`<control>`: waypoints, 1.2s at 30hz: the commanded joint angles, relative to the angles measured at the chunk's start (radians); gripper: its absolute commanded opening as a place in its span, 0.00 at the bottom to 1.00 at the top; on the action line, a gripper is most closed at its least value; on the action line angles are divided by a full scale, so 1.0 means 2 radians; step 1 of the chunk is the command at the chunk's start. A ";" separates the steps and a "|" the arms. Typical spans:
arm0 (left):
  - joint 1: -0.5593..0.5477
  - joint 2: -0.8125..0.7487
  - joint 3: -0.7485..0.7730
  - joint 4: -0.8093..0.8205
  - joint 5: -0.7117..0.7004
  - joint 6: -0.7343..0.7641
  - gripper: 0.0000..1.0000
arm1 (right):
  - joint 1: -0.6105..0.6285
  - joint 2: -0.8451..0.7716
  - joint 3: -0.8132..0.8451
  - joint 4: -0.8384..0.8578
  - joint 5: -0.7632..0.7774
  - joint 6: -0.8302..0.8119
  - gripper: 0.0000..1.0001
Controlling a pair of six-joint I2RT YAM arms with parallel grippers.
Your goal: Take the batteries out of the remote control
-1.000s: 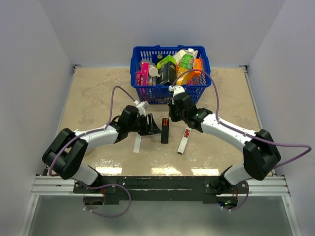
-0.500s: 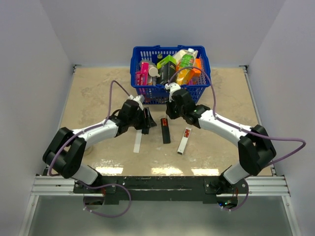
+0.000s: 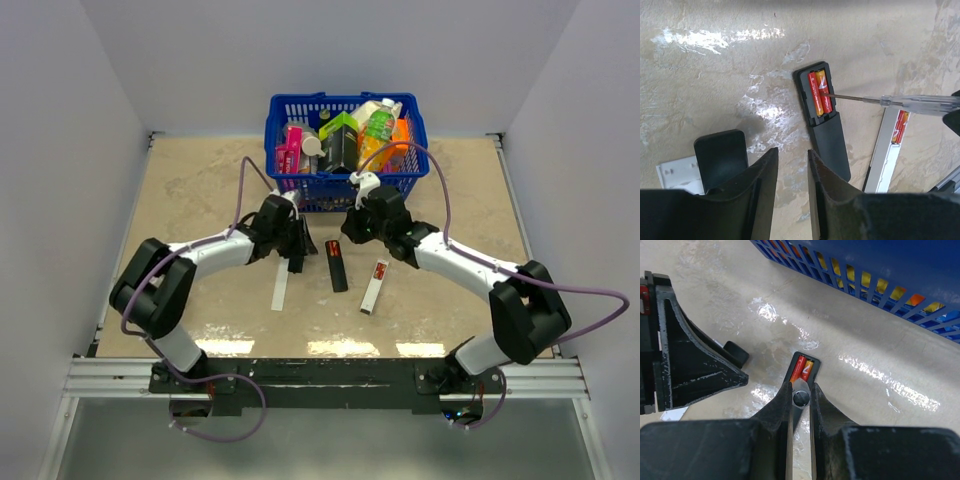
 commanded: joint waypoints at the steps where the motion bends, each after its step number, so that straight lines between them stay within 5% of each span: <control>1: 0.002 0.014 0.014 0.013 -0.009 0.006 0.34 | 0.003 0.017 -0.027 -0.059 -0.030 -0.001 0.00; 36: 0.001 0.066 0.003 0.028 -0.018 -0.008 0.31 | -0.033 0.050 -0.013 -0.063 -0.081 -0.002 0.00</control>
